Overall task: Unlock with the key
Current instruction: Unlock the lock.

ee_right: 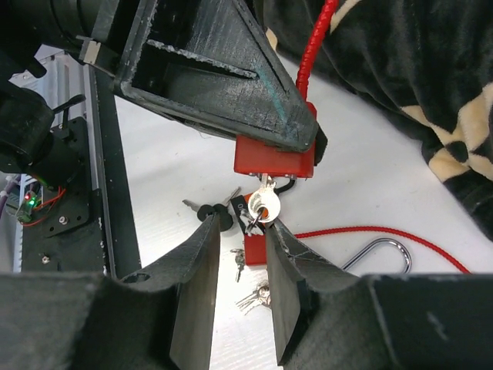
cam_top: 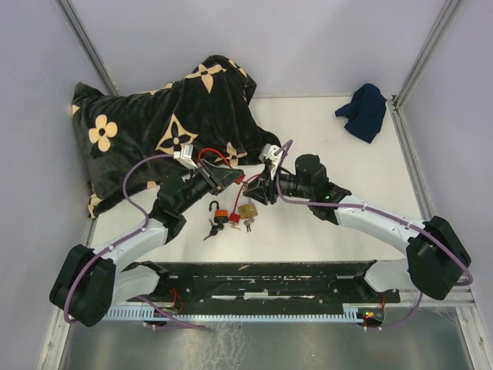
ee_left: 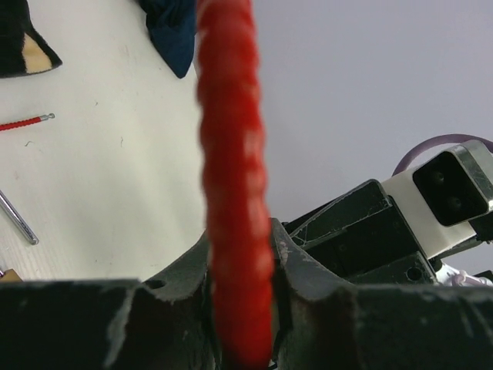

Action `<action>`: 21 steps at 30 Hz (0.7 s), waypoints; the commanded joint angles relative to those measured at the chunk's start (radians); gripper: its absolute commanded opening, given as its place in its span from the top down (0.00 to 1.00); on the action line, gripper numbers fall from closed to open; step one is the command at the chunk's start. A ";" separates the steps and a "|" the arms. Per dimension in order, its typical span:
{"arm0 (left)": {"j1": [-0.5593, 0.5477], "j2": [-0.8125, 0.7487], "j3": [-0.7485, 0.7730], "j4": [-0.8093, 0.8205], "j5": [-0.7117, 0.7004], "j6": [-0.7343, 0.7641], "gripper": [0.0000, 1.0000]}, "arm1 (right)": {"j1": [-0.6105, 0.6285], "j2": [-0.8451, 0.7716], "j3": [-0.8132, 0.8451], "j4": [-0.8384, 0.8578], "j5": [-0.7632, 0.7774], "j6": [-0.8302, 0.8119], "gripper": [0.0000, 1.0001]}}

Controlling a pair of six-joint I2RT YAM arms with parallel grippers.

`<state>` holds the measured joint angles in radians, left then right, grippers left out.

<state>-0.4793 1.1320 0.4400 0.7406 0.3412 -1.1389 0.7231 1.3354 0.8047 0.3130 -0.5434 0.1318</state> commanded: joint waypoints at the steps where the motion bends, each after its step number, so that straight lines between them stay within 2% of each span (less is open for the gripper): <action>1: -0.003 -0.032 0.003 0.047 -0.011 -0.009 0.97 | 0.025 0.021 0.053 0.039 0.058 -0.035 0.63; 8: -0.005 -0.034 -0.001 0.046 -0.010 -0.022 0.97 | 0.039 0.044 0.052 0.055 0.129 -0.057 0.70; 17: -0.006 -0.029 -0.010 0.046 0.002 -0.037 0.97 | 0.039 0.036 0.060 0.078 0.140 -0.065 0.83; 21: -0.030 -0.020 -0.006 0.008 0.005 -0.034 0.97 | 0.039 0.035 0.083 0.074 0.132 -0.075 0.94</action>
<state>-0.4801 1.1271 0.4343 0.7383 0.3275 -1.1530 0.7601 1.3834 0.8169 0.3264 -0.4240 0.0784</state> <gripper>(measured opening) 0.288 0.107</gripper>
